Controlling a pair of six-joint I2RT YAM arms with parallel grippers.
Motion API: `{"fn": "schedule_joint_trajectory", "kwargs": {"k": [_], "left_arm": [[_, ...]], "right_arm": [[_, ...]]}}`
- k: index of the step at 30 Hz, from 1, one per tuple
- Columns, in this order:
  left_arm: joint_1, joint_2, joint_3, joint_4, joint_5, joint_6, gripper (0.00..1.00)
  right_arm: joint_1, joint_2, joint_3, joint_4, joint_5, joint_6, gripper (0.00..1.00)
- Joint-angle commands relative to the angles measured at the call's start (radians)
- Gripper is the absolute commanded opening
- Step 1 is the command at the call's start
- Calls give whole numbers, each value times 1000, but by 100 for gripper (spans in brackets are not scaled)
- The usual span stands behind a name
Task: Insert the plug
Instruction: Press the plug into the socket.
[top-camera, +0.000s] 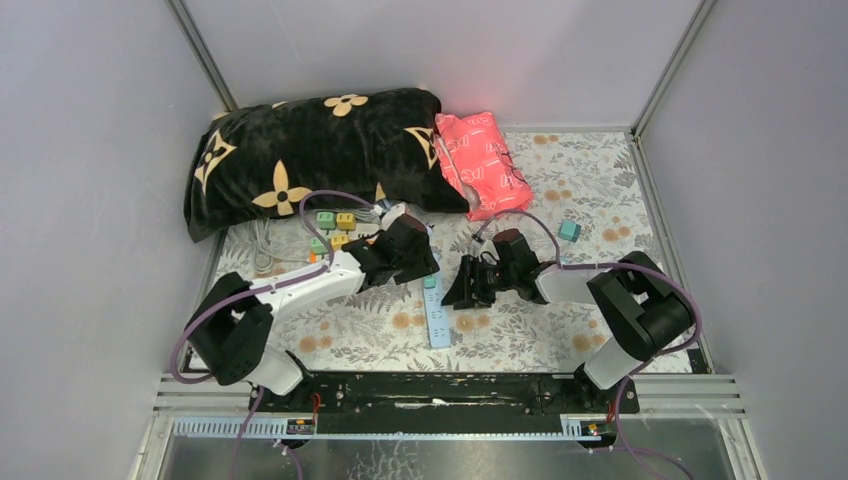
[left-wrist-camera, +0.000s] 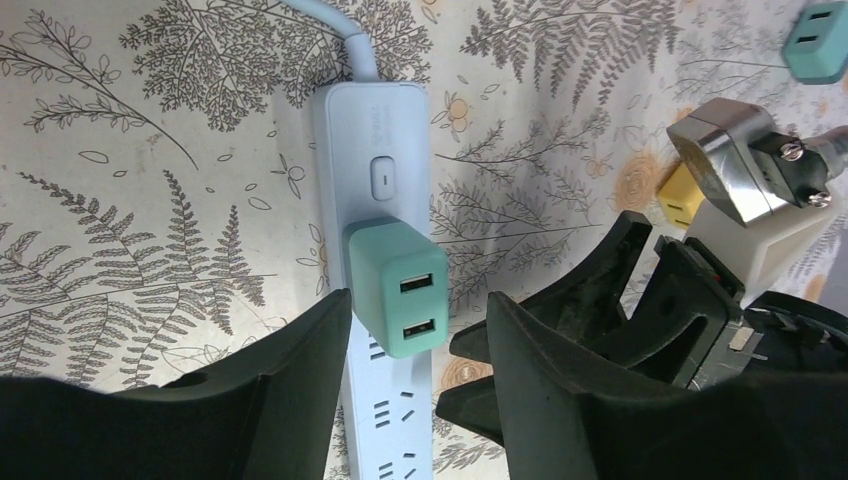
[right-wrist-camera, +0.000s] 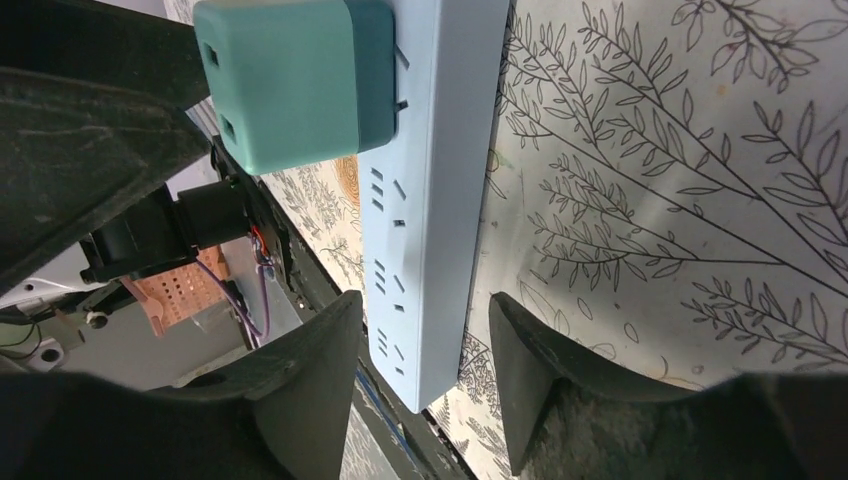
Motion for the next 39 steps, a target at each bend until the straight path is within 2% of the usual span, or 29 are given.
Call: {"fn": "schedule_joint_trajectory", "kwargs": {"k": [1,4,14,23,32,39], "left_arm": [[-16,50,59,-95,-41,32,60],[-25,88,96,-136,-46,47,59],[-44,176,178,-204,-68,60,52],[-60,229,259,-315,-131,81,49],[-60,215,264,-313,-153,70,48],[-59,236,277,-314,-144,73,34]], "right_arm": [[-4,33,4,100,-67,28,54],[-4,62,11,121,-88,39,49],[-3,143,25,137,-108,52,43],[0,158,33,134,-111,55,42],[6,163,41,116,-103,46,43],[10,160,44,96,-87,35,43]]}}
